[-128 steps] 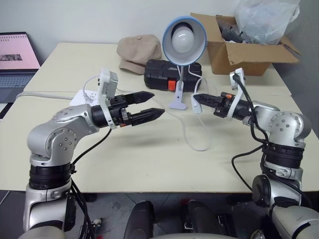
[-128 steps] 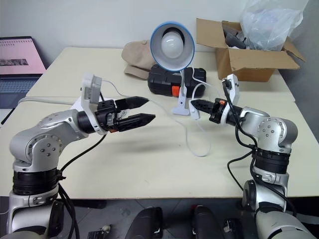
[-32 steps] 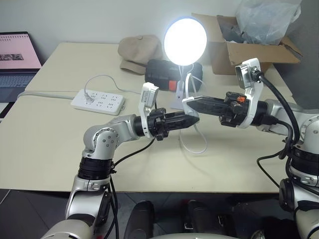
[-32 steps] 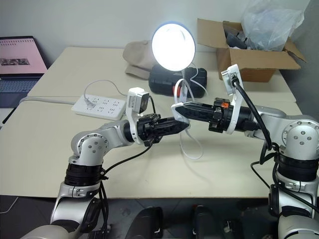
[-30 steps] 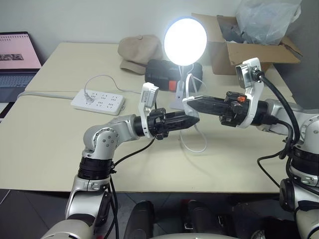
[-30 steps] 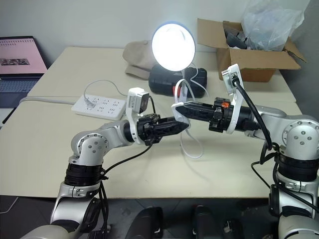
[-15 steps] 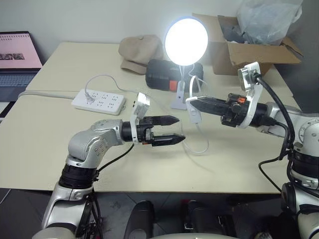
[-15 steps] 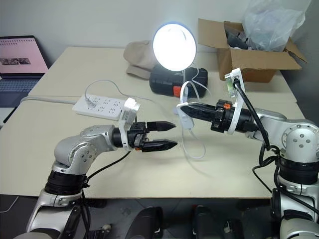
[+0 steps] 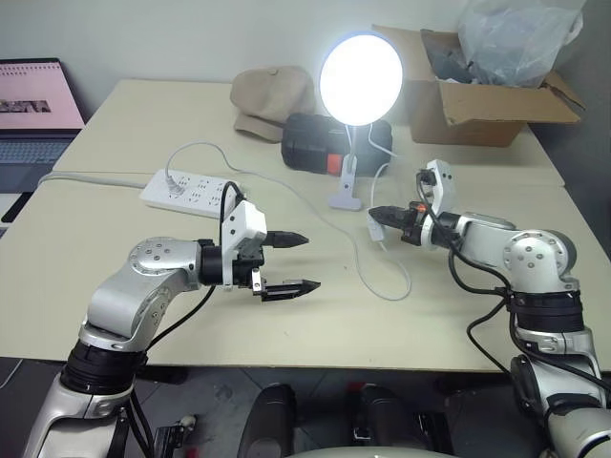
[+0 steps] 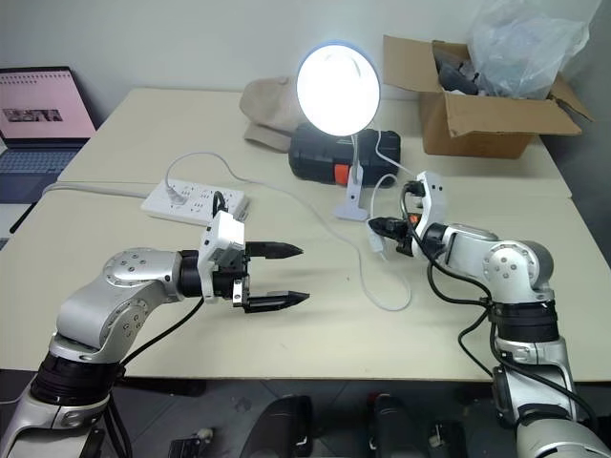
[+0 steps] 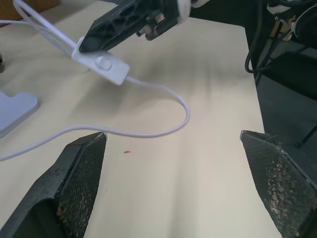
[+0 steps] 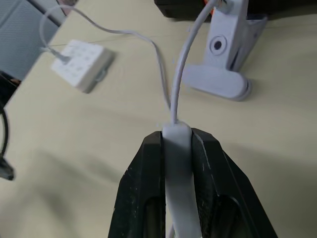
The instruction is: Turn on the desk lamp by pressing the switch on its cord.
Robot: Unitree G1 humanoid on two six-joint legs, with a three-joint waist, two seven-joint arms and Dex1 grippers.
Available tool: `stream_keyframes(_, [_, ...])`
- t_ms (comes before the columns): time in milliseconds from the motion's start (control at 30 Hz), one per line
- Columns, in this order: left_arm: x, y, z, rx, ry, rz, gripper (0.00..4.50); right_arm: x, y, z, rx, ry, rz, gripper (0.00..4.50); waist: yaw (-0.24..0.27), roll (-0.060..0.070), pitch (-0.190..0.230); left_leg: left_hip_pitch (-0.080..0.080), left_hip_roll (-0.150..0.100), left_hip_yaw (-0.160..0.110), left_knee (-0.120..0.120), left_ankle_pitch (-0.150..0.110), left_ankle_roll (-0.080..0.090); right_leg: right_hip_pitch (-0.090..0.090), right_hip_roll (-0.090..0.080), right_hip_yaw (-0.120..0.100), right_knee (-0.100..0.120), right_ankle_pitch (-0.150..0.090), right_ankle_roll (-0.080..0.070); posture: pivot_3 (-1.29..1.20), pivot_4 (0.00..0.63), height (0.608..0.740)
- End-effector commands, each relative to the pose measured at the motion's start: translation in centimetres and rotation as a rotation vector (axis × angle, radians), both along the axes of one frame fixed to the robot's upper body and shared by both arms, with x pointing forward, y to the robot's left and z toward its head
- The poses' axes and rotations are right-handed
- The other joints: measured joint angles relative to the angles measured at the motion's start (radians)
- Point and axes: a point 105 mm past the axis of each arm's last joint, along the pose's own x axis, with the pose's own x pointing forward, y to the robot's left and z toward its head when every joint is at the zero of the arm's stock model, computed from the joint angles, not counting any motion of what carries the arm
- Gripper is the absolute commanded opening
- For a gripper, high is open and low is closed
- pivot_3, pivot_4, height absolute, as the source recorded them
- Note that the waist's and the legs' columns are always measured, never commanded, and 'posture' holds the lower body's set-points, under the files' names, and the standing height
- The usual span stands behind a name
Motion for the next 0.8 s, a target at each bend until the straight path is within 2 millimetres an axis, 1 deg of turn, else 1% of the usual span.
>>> stream_keyframes(33, [-0.1,-0.3,1.2,-0.012,-0.074,0.004,4.5,1.1,-0.2,0.5,-0.025,-0.039,-0.053,0.39,0.001,0.0,0.0,0.0,0.0,0.0,0.0,0.0,0.0,0.0,0.0,0.0,0.0,0.0,0.0,0.0,0.15,0.74])
stream_keyframes(100, [-0.1,-0.2,1.2,-0.012,-0.077,0.009,4.5,1.2,0.0,0.4,-0.029,-0.04,-0.063,1.1,-0.001,0.0,0.0,0.0,0.0,0.0,0.0,0.0,0.0,0.0,0.0,0.0,0.0,0.0,0.0,0.0,0.15,0.74])
stream_keyframes(133, [-0.1,-0.2,1.3,-0.015,-0.076,0.012,4.5,1.3,0.0,0.4,-0.027,-0.044,-0.066,1.16,-0.001,0.0,0.0,0.0,0.0,0.0,0.0,0.0,0.0,0.0,0.0,0.0,0.0,0.0,0.0,0.0,0.15,0.74])
stream_keyframes(200, [0.0,-0.1,1.4,-0.025,-0.08,0.024,4.5,1.2,0.1,0.5,-0.019,-0.053,-0.067,1.61,-0.002,0.0,0.0,0.0,0.001,0.0,0.0,0.0,0.0,0.0,0.0,0.0,0.0,0.0,0.0,0.0,0.15,0.74])
stream_keyframes(233, [0.1,-0.1,1.5,-0.03,-0.084,0.029,4.5,1.1,0.1,0.7,-0.011,-0.061,-0.064,1.96,-0.002,0.0,0.0,0.0,0.001,0.0,0.0,0.0,0.0,0.0,0.0,0.0,0.0,0.0,0.0,0.0,0.15,0.74])
stream_keyframes(367, [0.4,0.0,1.7,-0.039,-0.093,0.038,4.5,1.0,0.1,1.2,-0.007,-0.088,-0.057,2.98,-0.002,0.0,0.0,0.0,0.001,0.0,0.0,0.0,0.0,0.0,0.0,0.0,0.0,0.0,0.0,0.0,0.15,0.74])
stream_keyframes(400, [0.6,0.1,1.9,-0.04,-0.104,0.048,4.5,0.9,0.1,1.6,-0.019,-0.115,-0.047,3.14,-0.002,0.0,0.0,0.0,0.001,0.0,0.0,0.0,0.0,0.0,0.0,0.0,0.0,0.0,0.0,0.0,0.15,0.74])
stream_keyframes(433, [0.8,0.1,2.0,-0.04,-0.112,0.055,4.5,0.8,0.1,1.9,-0.027,-0.134,-0.039,3.44,-0.002,0.0,0.0,0.0,0.001,0.0,0.0,0.0,0.0,0.0,0.0,0.0,0.0,0.0,0.0,0.0,0.15,0.74])
stream_keyframes(500, [1.8,0.9,2.7,-0.044,-0.157,0.117,4.5,0.1,-0.1,3.4,-0.069,-0.227,0.03,3.94,0.0,0.001,0.0,0.0,0.0,0.0,0.0,0.0,0.0,0.0,0.0,0.0,0.0,0.0,0.0,0.0,0.15,0.74])
stream_keyframes(533, [2.3,1.5,3.2,-0.045,-0.179,0.152,4.5,-0.5,-0.2,4.2,-0.08,-0.264,0.083,4.15,0.0,0.001,0.0,0.0,0.0,0.0,0.0,0.0,0.0,-0.001,0.0,0.0,0.0,0.0,0.0,0.0,0.15,0.74])
stream_keyframes(600, [2.9,2.3,3.9,-0.049,-0.198,0.192,4.5,-1.4,-0.3,5.2,-0.095,-0.309,0.152,4.47,0.0,0.001,0.0,0.0,0.0,0.0,0.0,0.0,0.0,-0.001,0.0,0.0,0.0,0.0,0.0,0.0,0.15,0.74])
stream_keyframes(667, [3.1,3.5,4.5,-0.046,-0.175,0.244,4.5,-2.8,-1.2,6.2,-0.145,-0.365,0.244,4.47,-0.001,0.001,0.001,0.0,0.0,0.0,0.0,0.0,0.0,0.0,0.0,0.0,0.0,0.0,0.0,0.0,0.15,0.74])
stream_keyframes(733, [2.6,4.3,4.7,-0.02,-0.157,0.244,4.5,-4.1,-1.8,6.7,-0.2,-0.404,0.334,4.47,-0.001,0.001,0.001,0.0,0.0,0.0,-0.001,0.0,0.0,-0.001,0.0,0.0,0.0,0.0,0.0,0.0,0.15,0.74])
stream_keyframes(800, [1.5,5.1,4.4,0.008,-0.098,0.23,4.5,-6.1,-2.2,6.8,-0.267,-0.439,0.452,4.47,-0.003,0.001,0.001,0.0,0.001,0.0,-0.001,0.0,0.0,-0.001,0.0,-0.001,-0.001,0.0,0.0,0.0,0.15,0.74])
